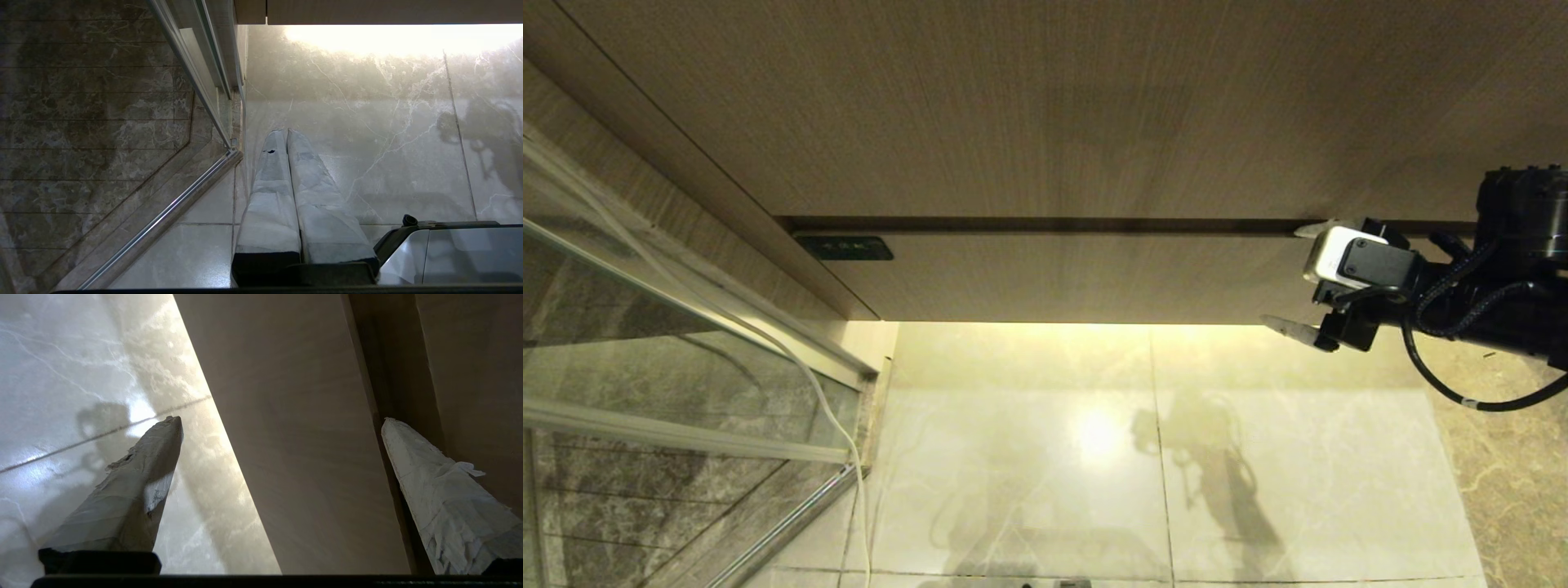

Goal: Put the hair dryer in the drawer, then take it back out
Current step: Pull open the drawer

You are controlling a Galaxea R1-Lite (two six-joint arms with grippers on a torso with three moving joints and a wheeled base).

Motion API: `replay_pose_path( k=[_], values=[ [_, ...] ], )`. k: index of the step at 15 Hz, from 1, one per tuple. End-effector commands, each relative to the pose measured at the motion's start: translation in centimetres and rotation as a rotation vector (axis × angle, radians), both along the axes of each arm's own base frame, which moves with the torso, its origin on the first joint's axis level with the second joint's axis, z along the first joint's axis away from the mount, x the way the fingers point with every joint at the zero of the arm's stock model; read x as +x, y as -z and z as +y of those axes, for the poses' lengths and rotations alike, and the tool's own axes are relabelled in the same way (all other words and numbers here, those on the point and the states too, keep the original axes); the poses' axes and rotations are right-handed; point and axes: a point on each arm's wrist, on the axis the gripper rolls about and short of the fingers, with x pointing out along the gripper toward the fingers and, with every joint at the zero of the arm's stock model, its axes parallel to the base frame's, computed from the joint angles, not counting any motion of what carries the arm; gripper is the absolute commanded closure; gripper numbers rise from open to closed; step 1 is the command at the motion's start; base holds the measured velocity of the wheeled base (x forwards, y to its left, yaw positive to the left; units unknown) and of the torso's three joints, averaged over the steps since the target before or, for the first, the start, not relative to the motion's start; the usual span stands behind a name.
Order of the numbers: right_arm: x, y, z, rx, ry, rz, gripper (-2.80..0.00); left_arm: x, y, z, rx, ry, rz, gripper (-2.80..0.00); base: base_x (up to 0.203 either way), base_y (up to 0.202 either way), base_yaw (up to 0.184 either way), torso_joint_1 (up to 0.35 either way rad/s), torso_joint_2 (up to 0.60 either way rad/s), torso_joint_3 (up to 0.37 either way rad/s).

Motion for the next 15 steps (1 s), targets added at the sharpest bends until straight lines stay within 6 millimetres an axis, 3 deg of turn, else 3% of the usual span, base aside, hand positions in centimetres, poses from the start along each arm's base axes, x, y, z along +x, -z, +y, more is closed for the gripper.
replay_pose_path(
  k=[1,8,15],
  values=[
    [0.7,0.7,0.2,-0.006,-0.037,0.015,-2.8,0.0,0.0,0.0,0.0,0.0,0.001,0.0,0.0,0.0,0.0,0.0,0.0,0.0],
    [2.4,0.2,0.5,0.007,-0.052,-0.051,-2.8,0.0,0.0,0.0,0.0,0.0,0.0,0.0,0.0,0.0,0.0,0.0,0.0,0.0],
    [4.9,1.5,0.9,-0.019,-0.043,-0.026,-2.8,0.0,0.0,0.0,0.0,0.0,0.0,0.0,0.0,0.0,0.0,0.0,0.0,0.0]
  ],
)
